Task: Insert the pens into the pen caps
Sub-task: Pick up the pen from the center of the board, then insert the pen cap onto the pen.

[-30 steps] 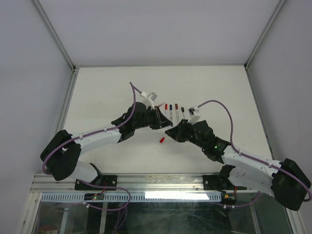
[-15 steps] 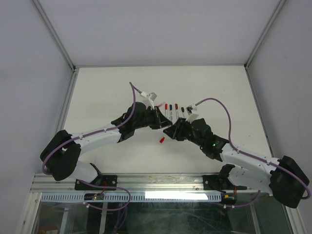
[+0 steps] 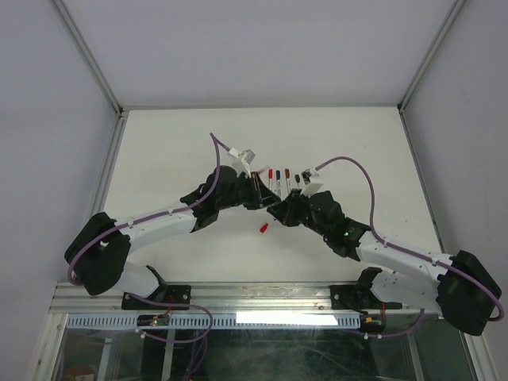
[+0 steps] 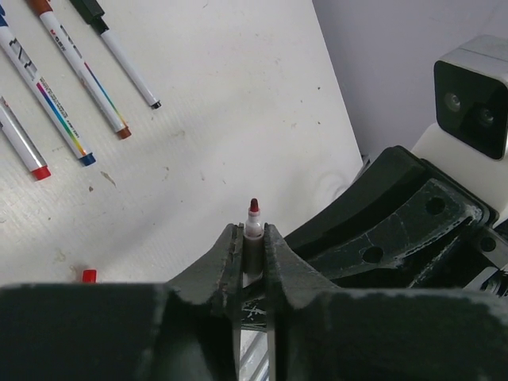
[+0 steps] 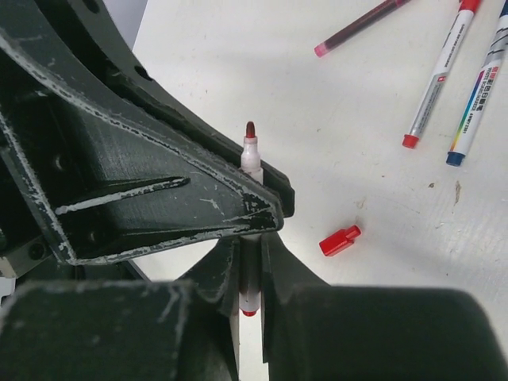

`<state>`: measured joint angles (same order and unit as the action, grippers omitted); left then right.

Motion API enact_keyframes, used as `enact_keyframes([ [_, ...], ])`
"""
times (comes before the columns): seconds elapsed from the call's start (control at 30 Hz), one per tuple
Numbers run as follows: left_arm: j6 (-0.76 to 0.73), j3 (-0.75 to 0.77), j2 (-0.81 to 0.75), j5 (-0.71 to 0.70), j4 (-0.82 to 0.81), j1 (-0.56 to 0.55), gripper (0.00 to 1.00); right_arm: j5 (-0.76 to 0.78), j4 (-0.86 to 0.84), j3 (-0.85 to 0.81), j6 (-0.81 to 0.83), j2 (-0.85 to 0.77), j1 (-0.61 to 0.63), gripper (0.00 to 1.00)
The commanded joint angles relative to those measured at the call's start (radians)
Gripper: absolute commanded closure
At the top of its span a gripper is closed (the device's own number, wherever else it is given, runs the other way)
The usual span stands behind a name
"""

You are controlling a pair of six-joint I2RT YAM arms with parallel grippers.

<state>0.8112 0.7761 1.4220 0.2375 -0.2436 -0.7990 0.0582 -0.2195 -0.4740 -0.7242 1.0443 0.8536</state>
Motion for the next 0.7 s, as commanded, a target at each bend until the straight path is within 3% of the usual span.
enact_keyframes([
  [0.0,-0.058,0.009,-0.071,-0.003,-0.010,-0.011,0.79,0.072,-0.003,-0.025,0.051,-0.052,-0.004,0.99],
  [0.13,-0.165,0.043,-0.129,-0.080,0.095,-0.010,0.58,0.072,0.086,-0.020,0.051,-0.104,-0.010,0.99],
  [0.2,-0.225,0.057,-0.154,-0.129,0.153,-0.010,0.55,0.072,0.150,-0.024,0.051,-0.128,-0.017,0.99],
  [0.27,-0.286,0.062,-0.175,-0.167,0.201,-0.010,0.55,0.072,0.204,-0.021,0.051,-0.156,-0.022,0.99],
  [0.33,-0.351,0.065,-0.185,-0.196,0.264,-0.009,0.56,0.214,0.225,-0.014,0.049,-0.187,-0.026,1.00],
  [0.53,-0.470,0.119,-0.128,-0.242,0.472,-0.018,0.60,0.222,0.320,-0.025,0.039,-0.259,-0.031,1.00],
  [0.67,-0.463,0.117,-0.089,-0.265,0.503,-0.057,0.61,0.228,0.344,-0.016,0.030,-0.295,-0.033,1.00],
])
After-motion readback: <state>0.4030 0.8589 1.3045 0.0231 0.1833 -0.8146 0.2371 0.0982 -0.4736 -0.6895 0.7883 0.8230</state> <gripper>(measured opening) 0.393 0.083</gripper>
